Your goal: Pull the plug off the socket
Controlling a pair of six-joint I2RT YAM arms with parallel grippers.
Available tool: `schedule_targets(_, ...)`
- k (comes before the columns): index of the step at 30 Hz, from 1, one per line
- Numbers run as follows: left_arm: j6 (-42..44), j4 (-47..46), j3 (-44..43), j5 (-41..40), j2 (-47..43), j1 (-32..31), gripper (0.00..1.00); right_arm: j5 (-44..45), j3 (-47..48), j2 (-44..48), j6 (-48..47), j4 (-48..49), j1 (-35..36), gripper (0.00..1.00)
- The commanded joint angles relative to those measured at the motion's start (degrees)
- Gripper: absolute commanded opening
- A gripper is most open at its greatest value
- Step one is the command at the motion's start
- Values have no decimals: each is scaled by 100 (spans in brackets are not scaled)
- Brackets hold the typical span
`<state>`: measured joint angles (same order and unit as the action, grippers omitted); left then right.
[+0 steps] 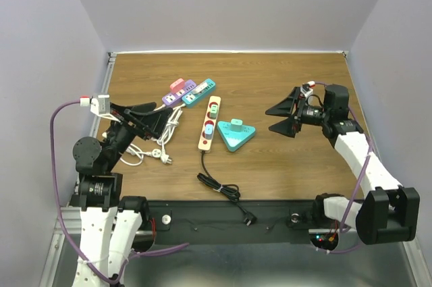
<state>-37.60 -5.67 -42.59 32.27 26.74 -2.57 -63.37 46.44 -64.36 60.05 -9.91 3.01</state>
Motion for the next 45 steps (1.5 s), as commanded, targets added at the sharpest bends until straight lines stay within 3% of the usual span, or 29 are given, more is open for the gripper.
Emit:
schedule_targets(1,104,-241,-188,516,156,-16,99,684,110,-313,-825,-193,339,100)
schedule_targets(4,87,-259,-92,683,147,-16,99,1719,400,-647,-1161,-633,936,100)
schedule_targets(14,25,-127,163,833,-90,-16,98,3471,129,-1307,-794,-468,1887,100)
schedule_targets(18,34,22,233,719,-213,-16,98,3744,-441,-1430,-119,434,2133,99)
schedule_targets(29,174,418,110,464,-222,-16,96,4650,-1048,-1878,1078,1570,2626,91)
schedule_targets(38,148,558,242,412,-319,-16,96,4668,-1146,-2739,1606,2599,2626,80)
schedule_targets(42,201,743,321,350,-389,-16,95,4886,-1032,-2942,1799,2881,2635,69)
schedule_targets(44,245,804,356,298,-407,-16,95,5001,-909,-2995,1826,2881,2635,59)
schedule_targets(45,245,822,426,315,-424,-16,95,5088,-865,-3030,1843,2881,2626,44)
